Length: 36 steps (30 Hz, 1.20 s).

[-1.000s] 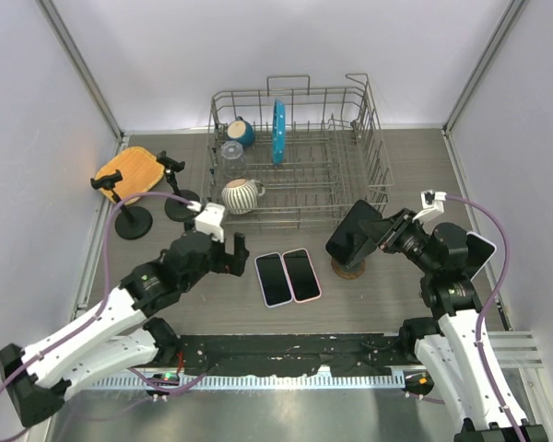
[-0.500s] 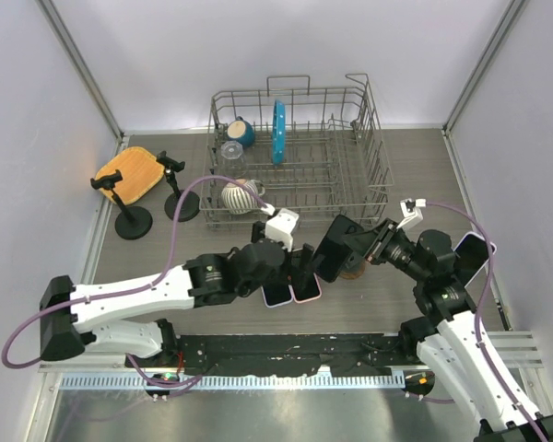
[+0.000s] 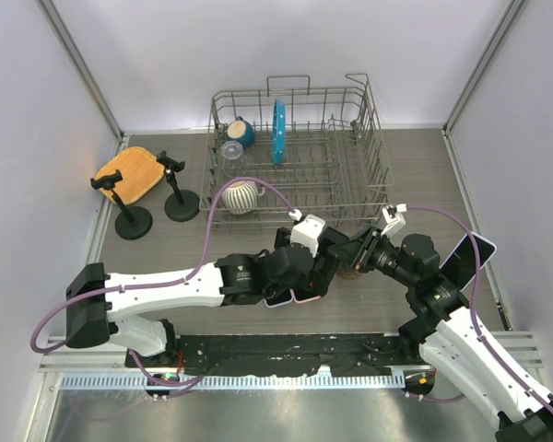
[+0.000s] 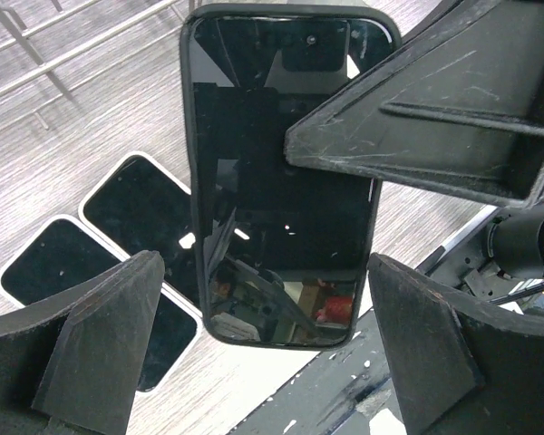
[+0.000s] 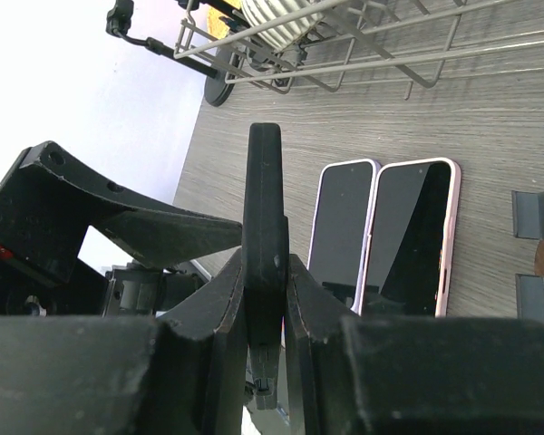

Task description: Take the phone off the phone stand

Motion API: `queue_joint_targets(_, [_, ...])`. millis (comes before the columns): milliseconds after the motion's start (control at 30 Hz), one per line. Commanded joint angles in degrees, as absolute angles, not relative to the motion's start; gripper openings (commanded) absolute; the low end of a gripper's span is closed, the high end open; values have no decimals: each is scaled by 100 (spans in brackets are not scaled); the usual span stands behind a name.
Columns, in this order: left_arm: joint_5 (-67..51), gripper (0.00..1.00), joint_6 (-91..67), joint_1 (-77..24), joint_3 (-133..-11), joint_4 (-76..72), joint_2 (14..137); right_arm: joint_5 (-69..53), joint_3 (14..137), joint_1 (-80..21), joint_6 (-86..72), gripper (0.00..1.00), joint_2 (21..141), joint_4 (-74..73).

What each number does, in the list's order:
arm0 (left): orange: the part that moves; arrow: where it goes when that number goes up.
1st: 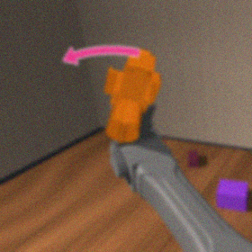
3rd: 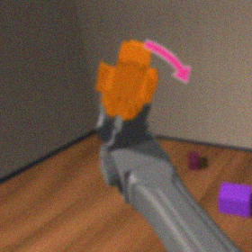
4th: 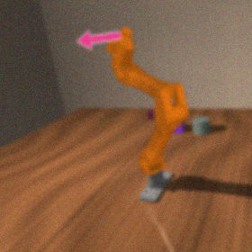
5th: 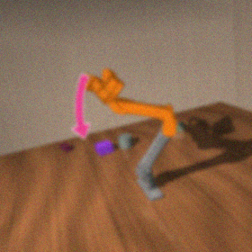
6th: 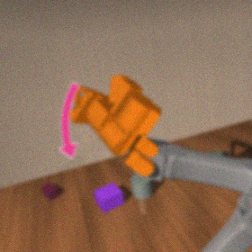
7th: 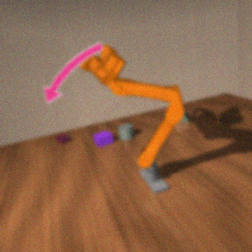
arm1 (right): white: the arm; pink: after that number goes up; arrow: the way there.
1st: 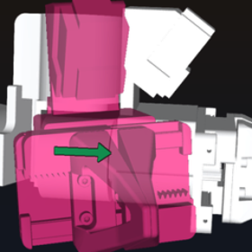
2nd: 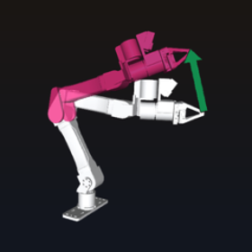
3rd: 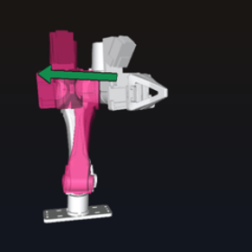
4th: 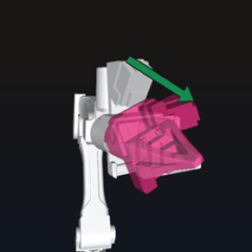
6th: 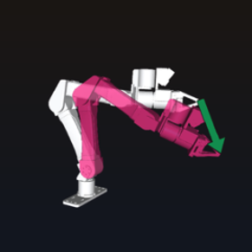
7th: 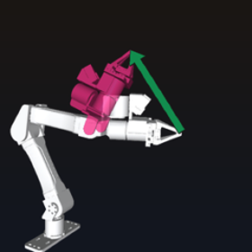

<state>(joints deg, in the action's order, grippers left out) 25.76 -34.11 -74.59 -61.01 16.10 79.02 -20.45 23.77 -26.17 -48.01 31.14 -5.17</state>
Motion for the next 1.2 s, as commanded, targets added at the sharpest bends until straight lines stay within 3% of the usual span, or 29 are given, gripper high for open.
queue_joint_targets(0, [2619,100,-3489,-7532,-6460,1424,8024,-1811,2479,-2777,-4966,1,3094,193])
queue_joint_targets(933, [3402,100,-3744,-7541,-6117,1274,8226,-1529,2400,-3410,-5124,1,3287,474])
queue_joint_targets(1167, [3155,92,-3762,-7532,-6056,1090,8323,-1600,2347,-3454,-5203,1,3331,650])
